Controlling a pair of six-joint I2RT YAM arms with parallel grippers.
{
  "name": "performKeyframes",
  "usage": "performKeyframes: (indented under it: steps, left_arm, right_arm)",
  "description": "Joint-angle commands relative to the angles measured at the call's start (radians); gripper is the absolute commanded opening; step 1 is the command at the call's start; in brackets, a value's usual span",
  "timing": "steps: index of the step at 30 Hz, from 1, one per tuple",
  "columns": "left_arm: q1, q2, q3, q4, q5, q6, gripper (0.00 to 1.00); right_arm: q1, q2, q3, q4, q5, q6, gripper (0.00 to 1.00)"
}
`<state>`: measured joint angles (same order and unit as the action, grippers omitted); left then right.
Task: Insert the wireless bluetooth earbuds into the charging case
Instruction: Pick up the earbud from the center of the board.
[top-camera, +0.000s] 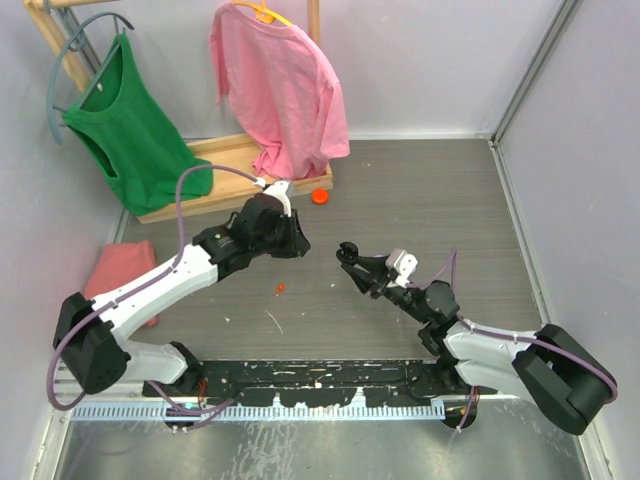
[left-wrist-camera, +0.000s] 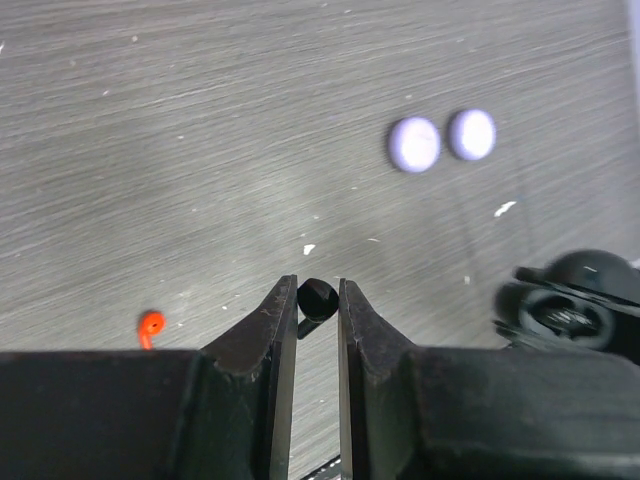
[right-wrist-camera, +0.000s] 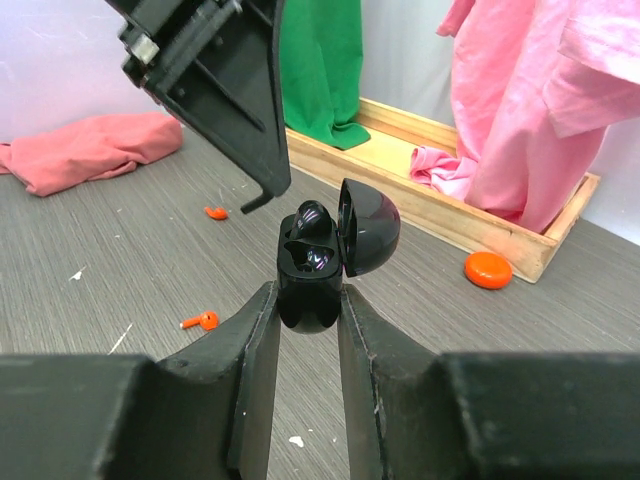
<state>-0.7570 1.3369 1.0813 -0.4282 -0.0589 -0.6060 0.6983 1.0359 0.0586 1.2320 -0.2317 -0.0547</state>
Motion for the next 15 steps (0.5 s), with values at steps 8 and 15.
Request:
performKeyframes:
  steps: [8,15]
  left_arm:
    - [-0.02,-0.223,-0.141,0.377,0.156,-0.005,0.1]
    - [-0.048,-0.27,-0.213,0.564,0.21,0.015,0.09]
  right_arm:
    - [0.01,0.068,0.075,0.128,-0.052,0.024,0.01]
    - [0.023,0.101,0.1,0.15,-0.071,0.041,0.01]
